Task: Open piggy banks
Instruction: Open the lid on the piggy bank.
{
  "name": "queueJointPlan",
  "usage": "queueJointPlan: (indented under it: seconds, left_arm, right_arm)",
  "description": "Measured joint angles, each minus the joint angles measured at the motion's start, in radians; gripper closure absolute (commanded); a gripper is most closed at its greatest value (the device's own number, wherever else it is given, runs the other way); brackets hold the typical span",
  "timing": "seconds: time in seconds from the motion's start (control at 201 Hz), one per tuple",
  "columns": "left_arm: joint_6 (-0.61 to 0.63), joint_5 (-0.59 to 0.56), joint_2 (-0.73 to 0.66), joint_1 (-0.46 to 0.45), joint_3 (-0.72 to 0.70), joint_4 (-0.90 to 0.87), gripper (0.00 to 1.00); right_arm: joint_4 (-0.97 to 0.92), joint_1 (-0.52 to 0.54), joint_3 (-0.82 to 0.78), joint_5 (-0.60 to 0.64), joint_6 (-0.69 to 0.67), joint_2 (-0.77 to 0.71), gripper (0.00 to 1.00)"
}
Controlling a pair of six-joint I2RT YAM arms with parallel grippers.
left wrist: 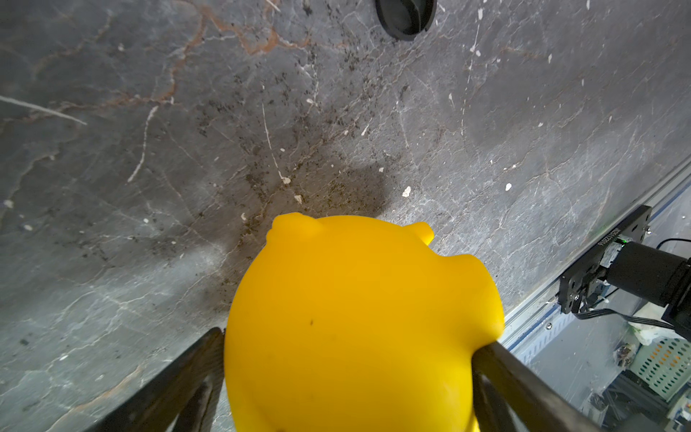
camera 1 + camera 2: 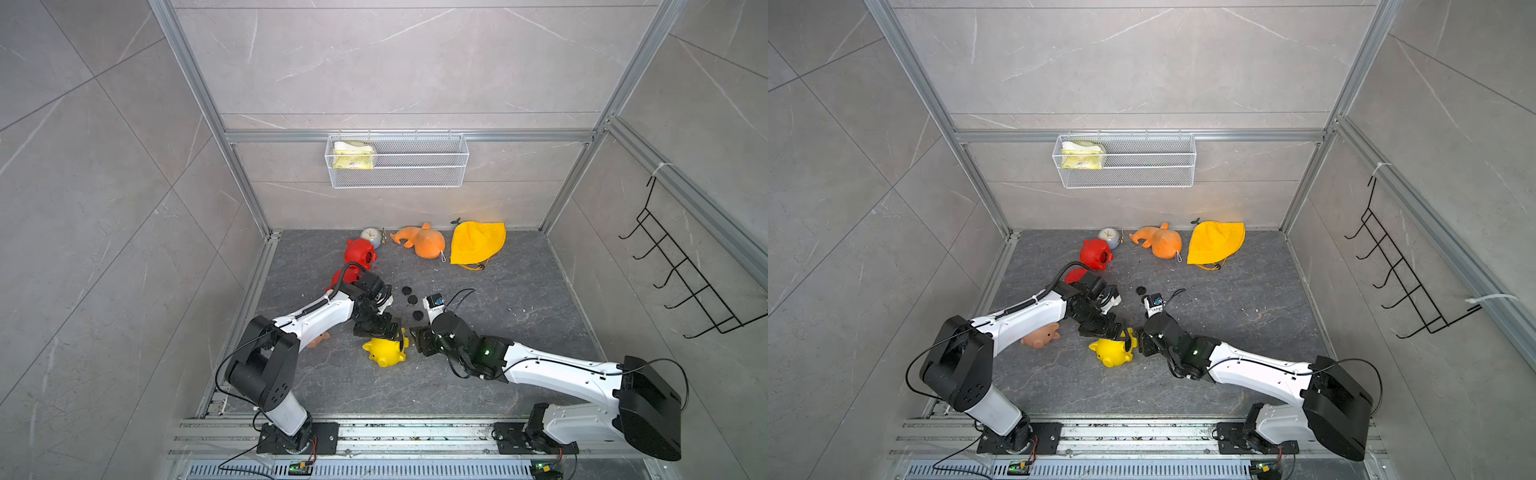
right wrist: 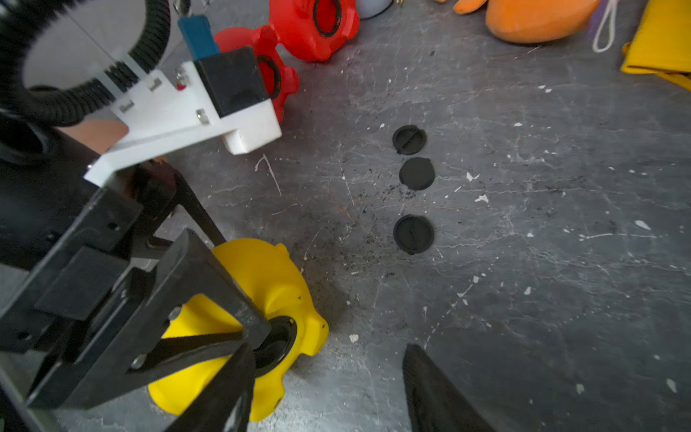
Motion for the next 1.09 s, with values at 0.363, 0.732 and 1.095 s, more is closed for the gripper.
queueJointPlan:
  seconds: [0.363,0.732,1.095]
  left_arm:
    - [-0.005,-0.025,-0.007,-0.021,-0.003,0.006,0.05]
    - [-0.023,-0.034,-0.007,-0.058,-0.002,0.023,0.05]
    - [-0.058,-0.042,-0.016,-0.057,-0.011,0.037,0.05]
  right_arm:
    - [0.006,-0.210,0.010,-0.472,0.509,0.113,0.72]
    - [0.229,-0.187,-0.079,-0.614,0.934,0.213,0.79]
    - [0.420,-0.165,-0.158,-0.602,1.176,0.234,0.80]
